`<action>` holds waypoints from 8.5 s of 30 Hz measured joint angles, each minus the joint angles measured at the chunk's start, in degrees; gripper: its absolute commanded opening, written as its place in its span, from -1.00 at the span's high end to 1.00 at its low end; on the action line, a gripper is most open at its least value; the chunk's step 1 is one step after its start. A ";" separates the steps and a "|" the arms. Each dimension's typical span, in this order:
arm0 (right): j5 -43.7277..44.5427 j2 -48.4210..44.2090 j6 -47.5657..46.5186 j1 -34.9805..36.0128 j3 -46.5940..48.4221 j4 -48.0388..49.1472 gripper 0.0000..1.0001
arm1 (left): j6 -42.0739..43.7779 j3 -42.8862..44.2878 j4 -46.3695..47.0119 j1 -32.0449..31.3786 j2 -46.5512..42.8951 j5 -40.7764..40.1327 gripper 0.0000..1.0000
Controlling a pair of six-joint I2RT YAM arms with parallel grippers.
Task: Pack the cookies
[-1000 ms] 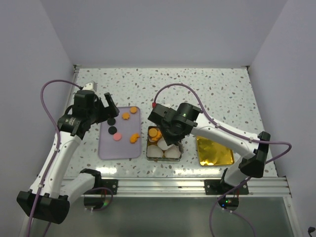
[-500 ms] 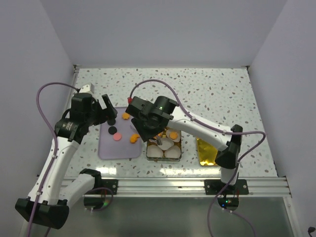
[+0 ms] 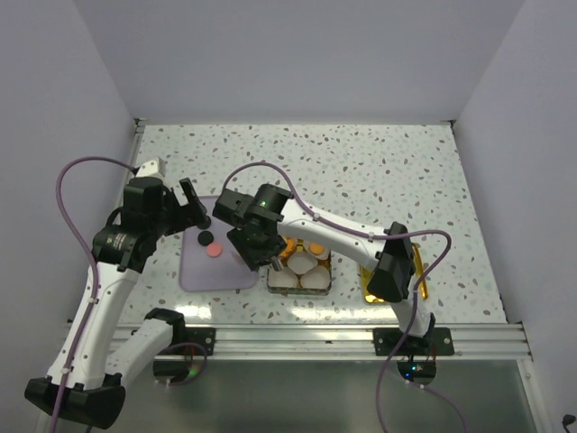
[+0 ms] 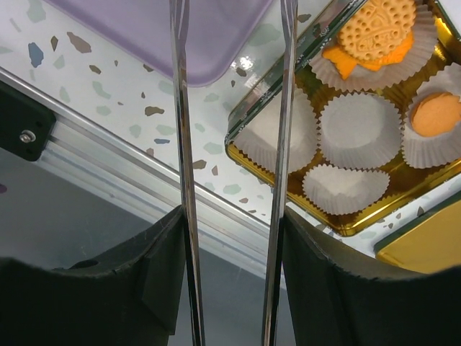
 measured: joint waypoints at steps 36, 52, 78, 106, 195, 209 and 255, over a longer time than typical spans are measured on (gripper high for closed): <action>-2.45 6.40 -0.52 0.00 -0.85 0.04 0.36 | 2.75 0.33 -1.88 0.00 -0.26 -2.05 -1.00; 1.29 4.57 -0.79 -0.44 9.60 0.24 0.40 | 2.78 4.46 -1.88 0.00 3.43 -1.77 -1.00; 1.88 -32.15 8.76 -1.81 -35.69 -0.87 0.41 | 0.39 8.02 3.56 -6.88 12.07 5.07 -1.00; 5.14 -21.62 5.90 -1.81 -12.22 -0.48 0.00 | -1.97 4.87 2.97 -7.13 7.50 2.91 -1.00; -1.14 -12.33 -5.84 -7.13 -4.17 0.00 0.31 | -4.85 5.07 -10.29 -7.13 3.13 -5.27 -1.00; -4.13 -28.87 -0.31 -6.62 -26.82 2.29 0.27 | 0.92 7.61 0.76 -7.13 16.79 -1.86 -1.00; -0.48 -6.27 -0.76 -0.92 8.98 0.37 -0.15 | 2.40 7.50 2.40 -7.10 11.23 -1.73 -1.00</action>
